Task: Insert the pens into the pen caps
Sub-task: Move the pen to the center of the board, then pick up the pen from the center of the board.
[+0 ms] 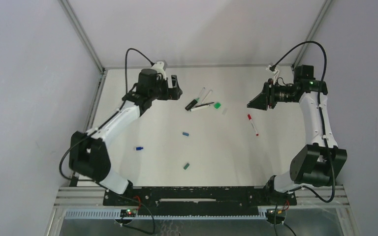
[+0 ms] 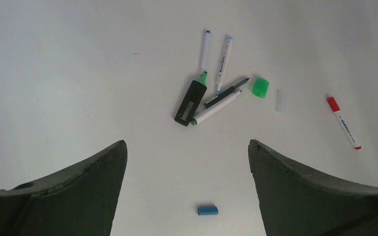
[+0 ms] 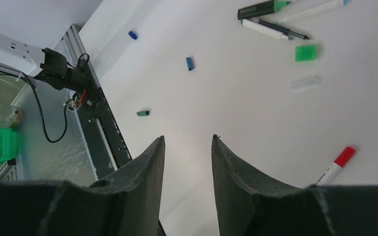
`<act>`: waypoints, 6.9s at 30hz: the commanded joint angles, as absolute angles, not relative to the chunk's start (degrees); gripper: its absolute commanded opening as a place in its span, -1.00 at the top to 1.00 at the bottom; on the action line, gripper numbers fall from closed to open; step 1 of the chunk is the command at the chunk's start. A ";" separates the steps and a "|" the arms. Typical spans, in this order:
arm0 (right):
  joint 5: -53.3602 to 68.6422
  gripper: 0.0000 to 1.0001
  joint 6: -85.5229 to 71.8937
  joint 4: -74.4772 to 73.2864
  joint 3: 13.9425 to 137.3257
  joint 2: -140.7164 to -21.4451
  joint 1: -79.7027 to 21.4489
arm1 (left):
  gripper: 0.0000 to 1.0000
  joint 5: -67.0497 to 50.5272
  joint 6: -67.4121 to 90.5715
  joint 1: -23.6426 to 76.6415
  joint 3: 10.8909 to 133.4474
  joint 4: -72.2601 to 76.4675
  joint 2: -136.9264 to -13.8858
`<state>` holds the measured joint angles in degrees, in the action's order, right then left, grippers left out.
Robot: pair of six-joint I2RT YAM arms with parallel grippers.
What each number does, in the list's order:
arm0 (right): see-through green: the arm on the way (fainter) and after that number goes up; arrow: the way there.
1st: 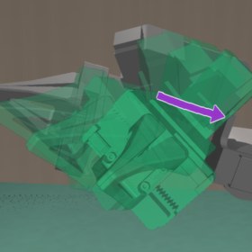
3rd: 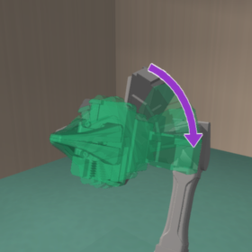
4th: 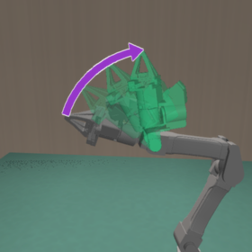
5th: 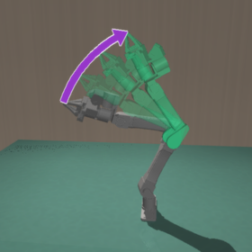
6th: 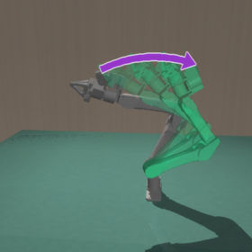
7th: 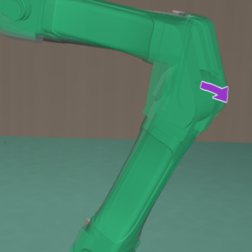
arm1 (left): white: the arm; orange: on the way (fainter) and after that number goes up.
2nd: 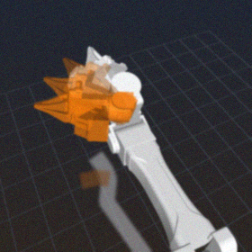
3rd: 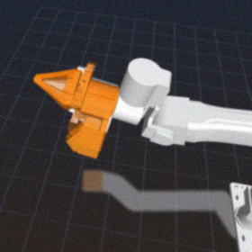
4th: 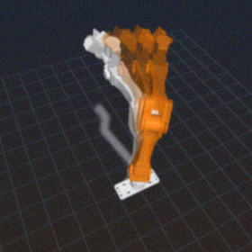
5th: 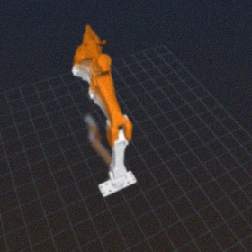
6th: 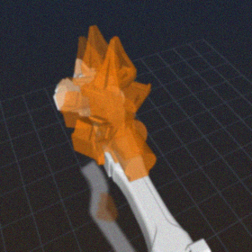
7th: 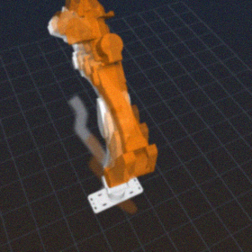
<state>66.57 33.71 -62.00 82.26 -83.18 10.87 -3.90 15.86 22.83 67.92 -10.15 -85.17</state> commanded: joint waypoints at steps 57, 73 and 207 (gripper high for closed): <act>62.03 -0.01 33.91 -52.47 60.91 -66.75 19.25 | -0.08 -15.19 14.65 22.88 116.87 -41.49 -134.72; 62.80 -0.02 34.05 -52.21 60.12 -66.61 19.76 | 0.09 -13.31 16.12 23.86 118.59 -42.10 -136.66; 65.64 -0.09 33.60 -49.22 55.81 -63.81 22.15 | -0.03 5.59 13.84 28.63 82.03 -38.80 -112.45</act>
<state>64.62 33.54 -50.28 55.77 -63.99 21.78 1.78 12.71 28.47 79.42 -37.82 -112.05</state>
